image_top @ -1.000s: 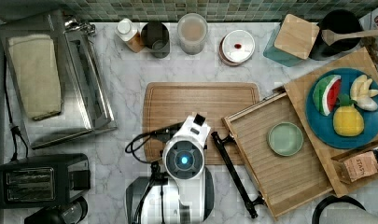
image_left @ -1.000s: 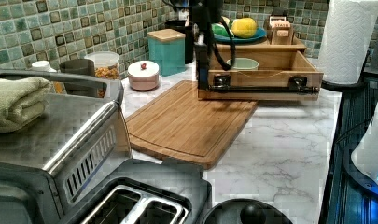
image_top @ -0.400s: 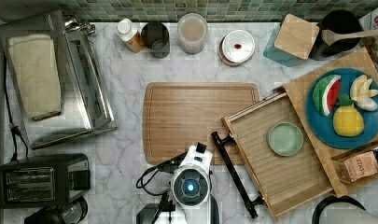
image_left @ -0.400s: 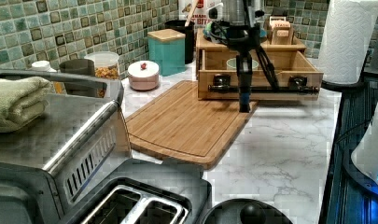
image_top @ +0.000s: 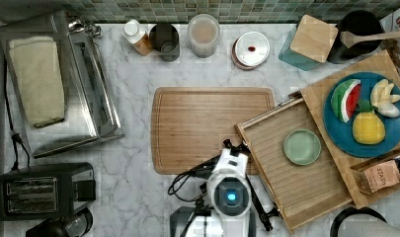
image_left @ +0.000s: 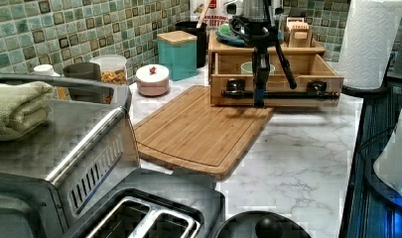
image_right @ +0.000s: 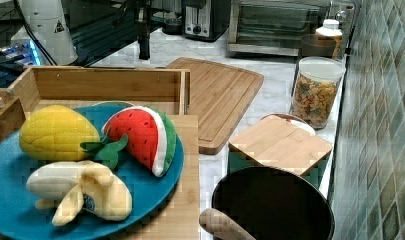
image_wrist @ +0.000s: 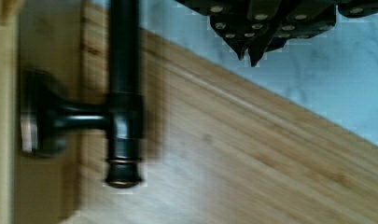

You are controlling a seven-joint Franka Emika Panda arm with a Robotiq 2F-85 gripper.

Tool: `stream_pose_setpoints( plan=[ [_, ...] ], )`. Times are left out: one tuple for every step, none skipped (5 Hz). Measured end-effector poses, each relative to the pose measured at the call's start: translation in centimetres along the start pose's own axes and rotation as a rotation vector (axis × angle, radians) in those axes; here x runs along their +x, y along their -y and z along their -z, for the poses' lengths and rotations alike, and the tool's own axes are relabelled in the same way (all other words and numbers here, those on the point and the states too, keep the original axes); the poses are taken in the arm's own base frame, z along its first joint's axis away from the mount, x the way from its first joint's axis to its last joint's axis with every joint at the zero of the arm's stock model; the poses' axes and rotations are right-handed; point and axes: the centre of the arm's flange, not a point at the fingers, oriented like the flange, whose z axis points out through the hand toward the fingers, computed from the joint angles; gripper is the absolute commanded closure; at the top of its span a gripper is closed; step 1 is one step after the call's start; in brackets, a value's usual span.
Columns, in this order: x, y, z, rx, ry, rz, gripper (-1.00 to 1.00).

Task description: Close the drawer.

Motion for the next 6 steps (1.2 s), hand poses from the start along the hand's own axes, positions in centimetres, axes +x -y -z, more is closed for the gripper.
stream_pose_setpoints(
  plan=[
    [-1.1,-3.3,-0.9,-0.016,-0.024,0.001,1.0],
    [-2.0,-4.7,-2.8,0.006,0.012,-0.032,1.0],
    [-1.4,-4.4,-2.5,0.001,0.009,-0.017,1.0],
    [-1.4,-4.5,-2.3,0.002,0.011,-0.022,1.0],
    [-1.9,-4.2,-2.9,0.038,0.066,-0.024,1.0],
    [-3.2,-3.3,-4.2,0.106,0.173,-0.048,1.0]
  ],
)
